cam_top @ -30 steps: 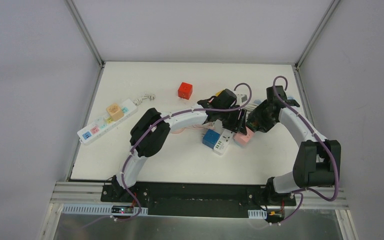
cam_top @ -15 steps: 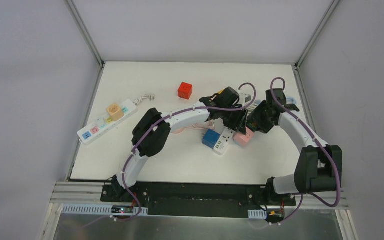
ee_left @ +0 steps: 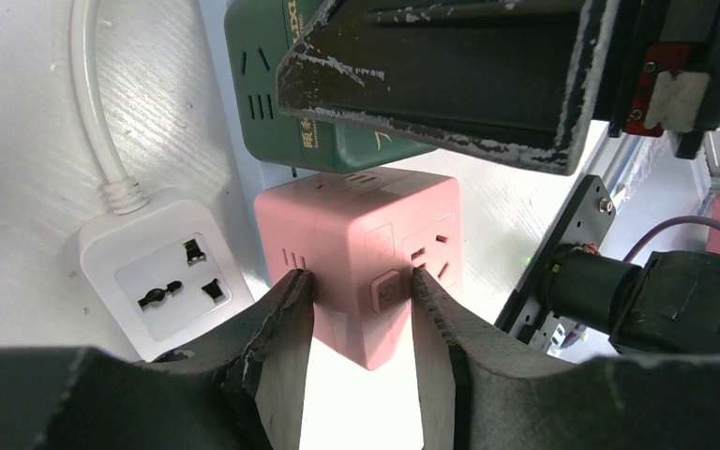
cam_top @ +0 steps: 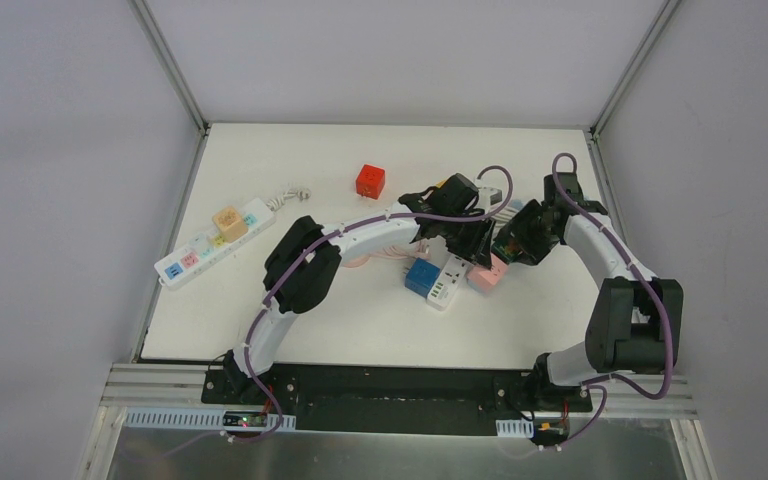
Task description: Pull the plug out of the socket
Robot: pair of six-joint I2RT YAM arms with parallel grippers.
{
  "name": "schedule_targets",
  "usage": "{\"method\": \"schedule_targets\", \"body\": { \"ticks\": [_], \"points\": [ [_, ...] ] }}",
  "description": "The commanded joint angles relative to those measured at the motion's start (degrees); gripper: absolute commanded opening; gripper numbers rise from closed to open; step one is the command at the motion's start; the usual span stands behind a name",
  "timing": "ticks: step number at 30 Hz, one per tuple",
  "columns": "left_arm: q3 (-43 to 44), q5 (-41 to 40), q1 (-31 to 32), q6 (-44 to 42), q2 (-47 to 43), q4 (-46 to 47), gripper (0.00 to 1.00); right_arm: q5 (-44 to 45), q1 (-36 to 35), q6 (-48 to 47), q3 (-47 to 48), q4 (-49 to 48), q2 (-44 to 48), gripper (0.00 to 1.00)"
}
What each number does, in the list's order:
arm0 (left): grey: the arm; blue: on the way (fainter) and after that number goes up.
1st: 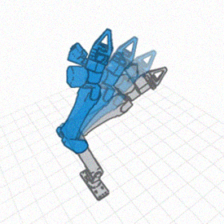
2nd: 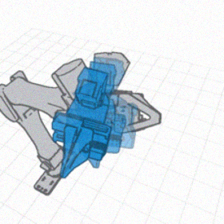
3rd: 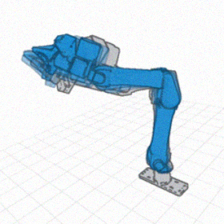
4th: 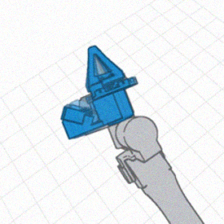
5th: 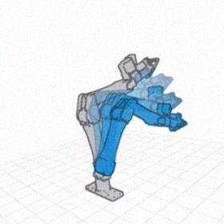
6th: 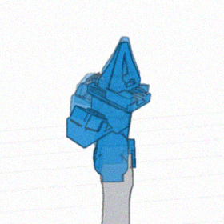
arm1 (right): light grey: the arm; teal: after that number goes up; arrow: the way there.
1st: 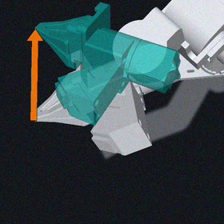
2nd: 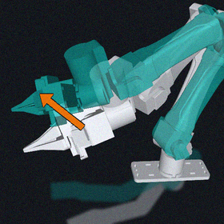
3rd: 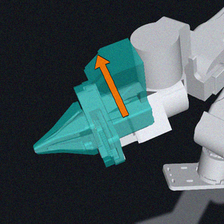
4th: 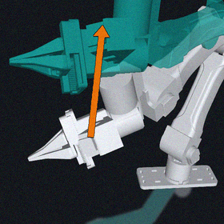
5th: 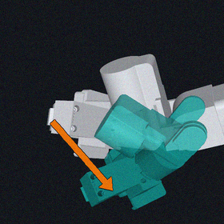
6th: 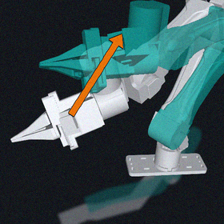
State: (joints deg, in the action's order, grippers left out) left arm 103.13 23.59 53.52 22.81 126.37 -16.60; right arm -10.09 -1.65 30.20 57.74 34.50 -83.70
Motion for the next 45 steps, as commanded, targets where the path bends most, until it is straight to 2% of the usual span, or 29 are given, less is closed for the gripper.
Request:
{"method": "schedule_targets", "body": {
  "ticks": [1,4,7,13,17,21,24,26,28,32,34,38,42,44,45],
  "points": [
    [-4.50,-5.56,0.62,-5.77,5.51,-9.06,0.34,-5.79,-3.92,-0.65,-0.24,-4.94,4.33,0.00],
    [-4.90,-5.23,0.37,-5.47,5.48,-8.81,0.34,-4.30,-4.37,-2.69,-4.47,-10.09,6.88,0.00],
    [-5.05,-5.14,0.15,-5.34,5.47,-8.88,0.34,-2.77,-4.36,-2.93,-3.48,-8.91,6.81,0.00],
    [-5.14,-5.42,0.05,-5.16,5.65,-9.39,0.33,1.67,-4.19,1.88,8.63,6.20,1.56,0.00],
    [-4.92,-5.44,-0.21,-4.99,5.90,-9.74,0.33,2.82,-3.95,2.18,13.24,13.54,-2.88,0.00],
    [-3.81,-4.69,-0.51,-4.42,6.61,-10.97,0.33,2.42,-4.00,-0.19,10.29,9.71,-1.94,0.00],
    [-3.04,-4.03,-1.01,-3.70,7.19,-11.46,0.33,0.01,-4.66,-2.64,4.51,1.77,1.38,0.00],
    [-2.95,-3.91,-1.24,-3.33,7.39,-11.44,0.33,1.54,-6.90,-3.92,1.26,-1.52,3.01,0.00],
    [-2.72,-3.68,-1.34,-3.13,7.64,-11.72,0.33,4.60,-8.93,-6.11,-0.42,-2.17,3.02,0.00],
    [-2.00,-3.60,-1.32,-3.11,8.18,-12.58,0.33,11.73,-9.24,-7.46,1.05,2.44,0.58,0.00],
    [-1.82,-3.64,-1.32,-3.21,8.36,-12.95,0.33,10.82,-8.40,-7.00,3.40,4.35,0.10,0.00],
    [-1.62,-3.87,-1.31,-3.14,8.66,-13.62,0.33,0.19,-4.68,-3.69,7.01,5.77,-0.30,0.00],
    [-1.47,-3.96,-1.31,-3.05,8.79,-13.91,0.33,-6.28,-3.33,-2.66,9.18,6.97,-2.51,0.00],
    [-1.24,-3.96,-1.36,-2.96,8.97,-14.06,0.33,-6.73,-4.08,-3.68,7.68,4.34,-2.00,0.00],
    [-1.12,-4.03,-1.32,-2.87,9.13,-14.18,0.33,-4.25,-5.28,-4.82,6.66,3.10,-1.31,0.00]
  ]
}}
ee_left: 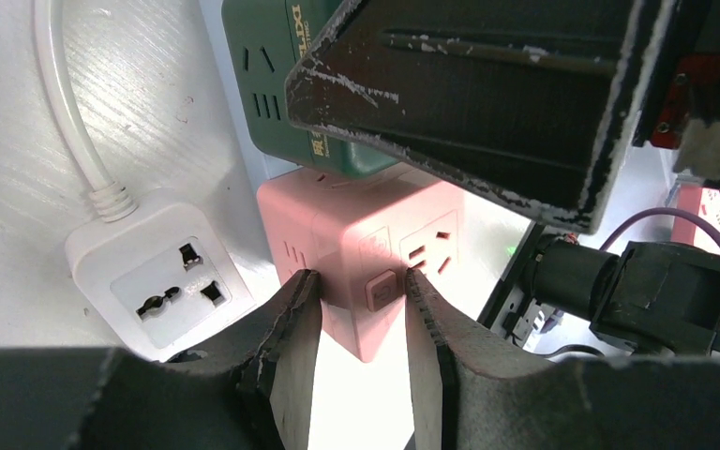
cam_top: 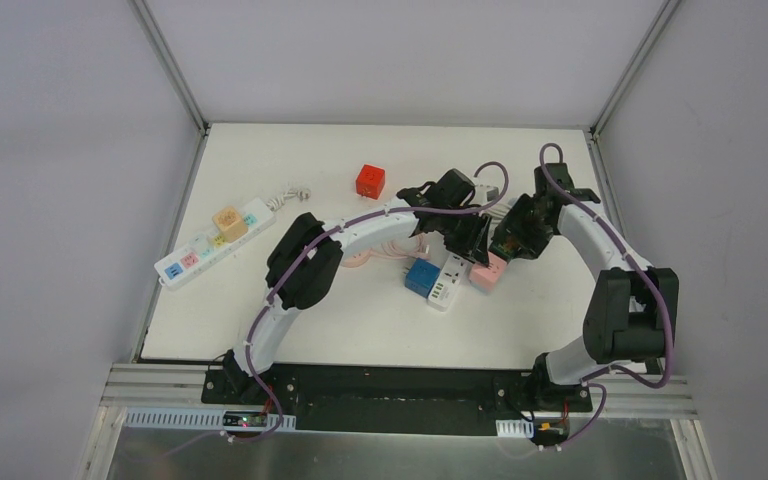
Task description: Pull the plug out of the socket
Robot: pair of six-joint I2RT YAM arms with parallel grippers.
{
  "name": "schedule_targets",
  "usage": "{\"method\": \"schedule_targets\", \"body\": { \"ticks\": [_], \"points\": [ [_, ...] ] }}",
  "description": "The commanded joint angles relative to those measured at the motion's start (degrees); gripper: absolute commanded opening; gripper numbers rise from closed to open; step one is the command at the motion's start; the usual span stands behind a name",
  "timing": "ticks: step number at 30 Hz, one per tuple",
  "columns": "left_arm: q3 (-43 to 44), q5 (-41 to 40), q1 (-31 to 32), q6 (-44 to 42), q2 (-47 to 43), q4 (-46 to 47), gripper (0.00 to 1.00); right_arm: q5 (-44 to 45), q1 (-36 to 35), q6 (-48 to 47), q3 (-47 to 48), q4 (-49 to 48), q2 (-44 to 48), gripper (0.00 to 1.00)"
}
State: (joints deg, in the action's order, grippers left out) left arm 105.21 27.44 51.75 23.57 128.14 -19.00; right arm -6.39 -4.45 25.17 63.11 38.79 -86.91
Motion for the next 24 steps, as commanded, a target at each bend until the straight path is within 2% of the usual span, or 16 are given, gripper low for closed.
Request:
{"method": "schedule_targets", "body": {
  "ticks": [1,3,9,11,15,18,20,24],
  "points": [
    [-3.03,-7.87,0.39,-3.56,7.47,-11.90,0.33,-3.97,-4.19,-1.20,0.20,-2.55,2.59,0.00],
    [-2.55,-7.85,0.41,-3.40,7.83,-12.38,0.33,2.84,-7.18,-3.69,-2.01,-4.33,3.25,0.00],
    [-2.12,-9.61,0.31,-3.36,8.27,-13.36,0.33,9.17,-7.03,-4.93,0.37,-0.24,2.53,0.00],
    [-1.75,-9.73,0.29,-3.27,8.71,-13.94,0.33,5.81,-5.55,-3.87,2.72,1.40,2.34,0.00],
    [-0.99,-9.80,0.13,-2.94,9.32,-14.94,0.33,-7.61,-0.50,-1.54,5.04,3.41,0.75,0.00],
    [-0.73,-9.78,0.00,-2.75,9.48,-15.18,0.33,-10.88,0.20,-1.80,4.94,2.95,-0.25,0.00],
    [-0.64,-9.68,-0.05,-2.61,9.62,-15.23,0.33,-8.50,-1.09,-2.75,3.42,1.30,0.59,0.00],
    [-0.02,-9.68,-0.15,-2.32,10.20,-15.73,0.33,4.04,-6.01,-5.37,-0.56,-1.82,2.85,0.00]
  ]
}}
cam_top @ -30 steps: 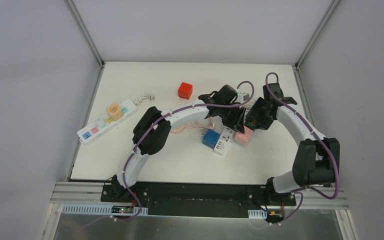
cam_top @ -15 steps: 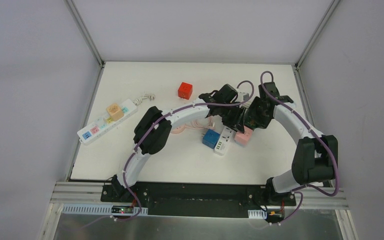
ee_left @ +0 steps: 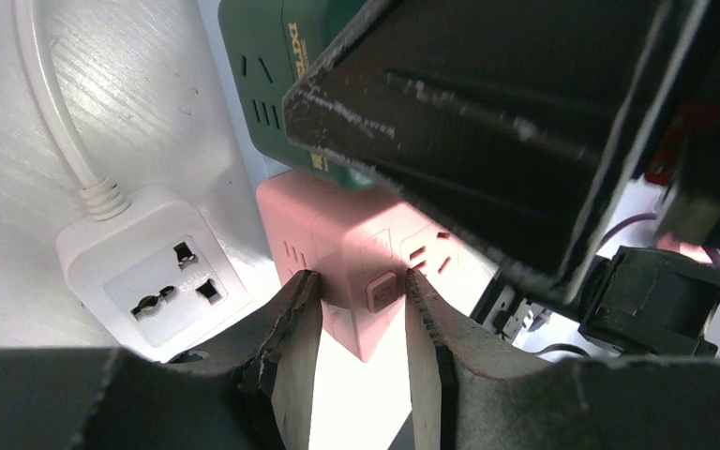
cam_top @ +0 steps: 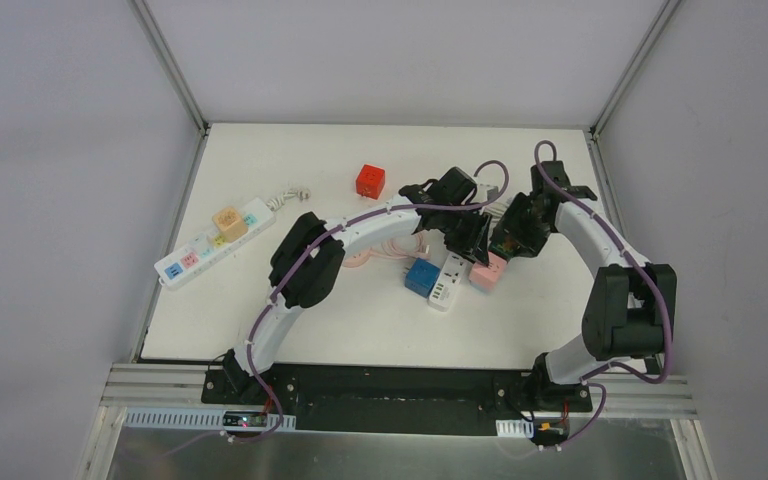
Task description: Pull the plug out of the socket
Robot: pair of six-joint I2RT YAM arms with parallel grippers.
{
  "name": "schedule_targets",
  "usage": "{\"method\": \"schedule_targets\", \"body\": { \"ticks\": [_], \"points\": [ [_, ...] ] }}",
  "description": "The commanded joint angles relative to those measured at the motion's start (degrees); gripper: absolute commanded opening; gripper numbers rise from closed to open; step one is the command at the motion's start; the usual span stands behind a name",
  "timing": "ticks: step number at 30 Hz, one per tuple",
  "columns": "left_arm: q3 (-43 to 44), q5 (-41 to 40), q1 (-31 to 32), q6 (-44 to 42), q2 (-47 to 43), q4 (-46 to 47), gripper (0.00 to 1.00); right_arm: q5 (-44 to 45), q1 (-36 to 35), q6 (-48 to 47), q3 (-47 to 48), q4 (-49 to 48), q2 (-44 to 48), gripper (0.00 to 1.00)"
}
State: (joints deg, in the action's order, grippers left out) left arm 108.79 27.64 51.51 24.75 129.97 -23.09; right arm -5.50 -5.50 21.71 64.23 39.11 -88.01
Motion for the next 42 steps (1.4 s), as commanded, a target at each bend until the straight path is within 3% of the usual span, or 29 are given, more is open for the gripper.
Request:
{"method": "schedule_targets", "body": {
  "ticks": [1,6,11,15,18,26,28,35,42],
  "points": [
    [-3.26,-9.95,0.06,-3.56,8.55,-11.99,0.33,4.73,-5.37,-2.10,-2.38,-2.29,4.13,0.00],
    [-2.85,-10.21,0.07,-3.59,8.87,-12.59,0.33,6.69,-5.17,-2.21,-1.46,-1.07,4.69,0.00],
    [-2.58,-10.06,0.09,-3.40,9.15,-12.89,0.33,-9.73,-1.32,-0.72,2.51,0.37,4.87,0.00],
    [-2.35,-9.97,0.03,-3.23,9.41,-13.26,0.33,-14.95,0.38,-0.25,3.78,0.60,4.74,0.00],
    [-2.19,-9.74,-0.05,-3.07,9.67,-13.34,0.33,-13.85,0.21,-0.50,1.72,-1.58,5.83,0.00],
    [-1.11,-9.80,-0.01,-2.96,10.43,-14.40,0.33,6.91,-4.30,-2.07,-1.10,-0.91,7.13,0.00],
    [-0.91,-9.90,-0.08,-2.96,10.60,-14.80,0.33,8.64,-4.20,-1.40,0.24,0.47,7.42,0.00],
    [0.27,-10.55,-0.09,-3.17,11.39,-16.32,0.33,-5.21,0.50,1.91,5.96,4.58,6.75,0.00],
    [0.95,-10.11,-0.18,-3.39,11.40,-16.37,0.33,-5.89,2.63,2.75,3.78,6.01,4.91,0.00]
  ]
}}
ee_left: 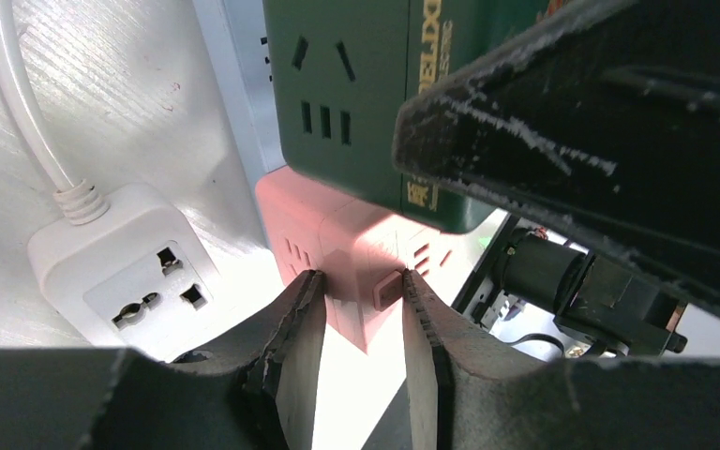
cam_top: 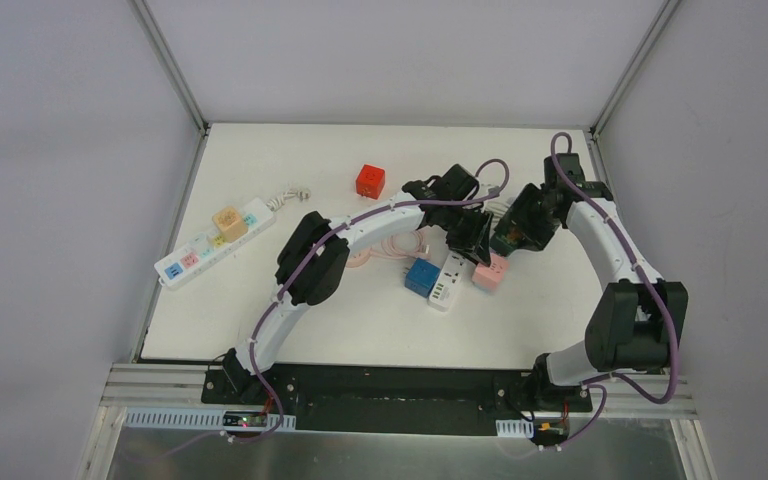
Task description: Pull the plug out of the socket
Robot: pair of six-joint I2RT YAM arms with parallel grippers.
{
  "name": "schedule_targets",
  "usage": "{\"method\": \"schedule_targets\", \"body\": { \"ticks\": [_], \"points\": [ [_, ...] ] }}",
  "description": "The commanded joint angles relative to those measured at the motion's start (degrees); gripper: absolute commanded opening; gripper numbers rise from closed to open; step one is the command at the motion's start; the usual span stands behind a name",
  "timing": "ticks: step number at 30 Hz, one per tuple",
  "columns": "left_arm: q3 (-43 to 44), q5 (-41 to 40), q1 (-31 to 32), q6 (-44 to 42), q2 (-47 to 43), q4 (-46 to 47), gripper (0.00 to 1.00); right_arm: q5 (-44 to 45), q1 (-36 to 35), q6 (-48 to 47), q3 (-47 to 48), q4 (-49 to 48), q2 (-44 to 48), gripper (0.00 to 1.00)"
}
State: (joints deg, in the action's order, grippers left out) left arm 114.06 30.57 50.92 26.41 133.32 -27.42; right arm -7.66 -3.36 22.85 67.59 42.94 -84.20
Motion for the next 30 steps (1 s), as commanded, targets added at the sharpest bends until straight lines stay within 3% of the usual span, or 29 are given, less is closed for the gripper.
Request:
{"method": "schedule_targets", "body": {
  "ticks": [1,9,14,21,27,30],
  "points": [
    [-4.11,-13.03,0.28,-5.06,8.04,-12.04,0.33,-3.72,0.42,1.66,-0.62,1.71,0.98,0.00],
    [-3.05,-11.76,-0.18,-5.06,7.30,-12.48,0.39,5.56,1.69,2.69,-2.08,1.20,4.46,0.00],
    [-1.87,-8.95,-0.47,-6.27,5.65,-12.66,0.52,10.56,5.01,4.13,-2.11,0.99,7.83,0.00],
    [0.25,-4.35,-0.88,-7.48,1.57,-11.10,0.72,16.57,8.45,5.21,-9.64,-1.53,9.27,0.02],
    [0.55,0.28,-1.64,-7.16,-2.93,-8.39,0.79,18.04,10.11,6.85,-13.68,-2.84,6.97,0.12],
    [0.36,0.48,-2.14,-7.32,-5.29,-8.62,0.79,18.24,10.21,7.39,-14.58,-3.17,6.15,0.33]
  ]
}}
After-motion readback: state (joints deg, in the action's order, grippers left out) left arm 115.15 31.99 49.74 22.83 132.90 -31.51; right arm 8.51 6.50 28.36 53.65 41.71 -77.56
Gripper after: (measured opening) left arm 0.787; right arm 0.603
